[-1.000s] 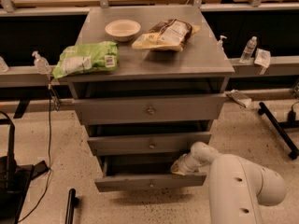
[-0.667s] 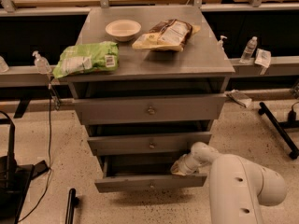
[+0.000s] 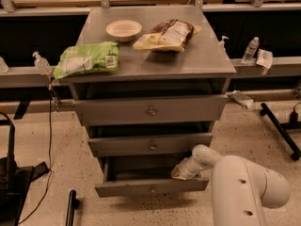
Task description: Open bottom drawer
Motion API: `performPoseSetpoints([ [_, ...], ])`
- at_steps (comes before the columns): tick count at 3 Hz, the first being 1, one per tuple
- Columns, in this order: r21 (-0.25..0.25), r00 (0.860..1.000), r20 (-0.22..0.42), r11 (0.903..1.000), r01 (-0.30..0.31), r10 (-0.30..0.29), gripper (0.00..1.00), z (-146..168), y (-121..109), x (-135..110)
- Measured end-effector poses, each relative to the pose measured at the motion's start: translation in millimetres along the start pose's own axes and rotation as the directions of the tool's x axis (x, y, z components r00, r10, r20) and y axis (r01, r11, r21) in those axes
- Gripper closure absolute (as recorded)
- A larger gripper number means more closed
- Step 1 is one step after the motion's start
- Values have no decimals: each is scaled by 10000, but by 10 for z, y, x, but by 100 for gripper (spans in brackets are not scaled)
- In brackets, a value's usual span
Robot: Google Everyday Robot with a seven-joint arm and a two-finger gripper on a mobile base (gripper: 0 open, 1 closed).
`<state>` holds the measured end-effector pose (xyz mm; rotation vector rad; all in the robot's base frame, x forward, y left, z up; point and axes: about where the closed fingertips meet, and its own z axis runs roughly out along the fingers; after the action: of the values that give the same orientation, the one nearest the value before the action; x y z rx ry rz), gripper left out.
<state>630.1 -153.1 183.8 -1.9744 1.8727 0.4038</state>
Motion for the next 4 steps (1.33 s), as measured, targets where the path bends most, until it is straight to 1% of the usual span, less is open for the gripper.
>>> performPoseSetpoints([
  [2, 0, 10000, 3, 10000, 0, 0, 100, 1, 0, 0],
  [3, 1, 10000, 4, 10000, 1, -1, 98, 1, 0, -1],
  [4, 1, 10000, 4, 10000, 1, -1, 75, 1, 0, -1],
])
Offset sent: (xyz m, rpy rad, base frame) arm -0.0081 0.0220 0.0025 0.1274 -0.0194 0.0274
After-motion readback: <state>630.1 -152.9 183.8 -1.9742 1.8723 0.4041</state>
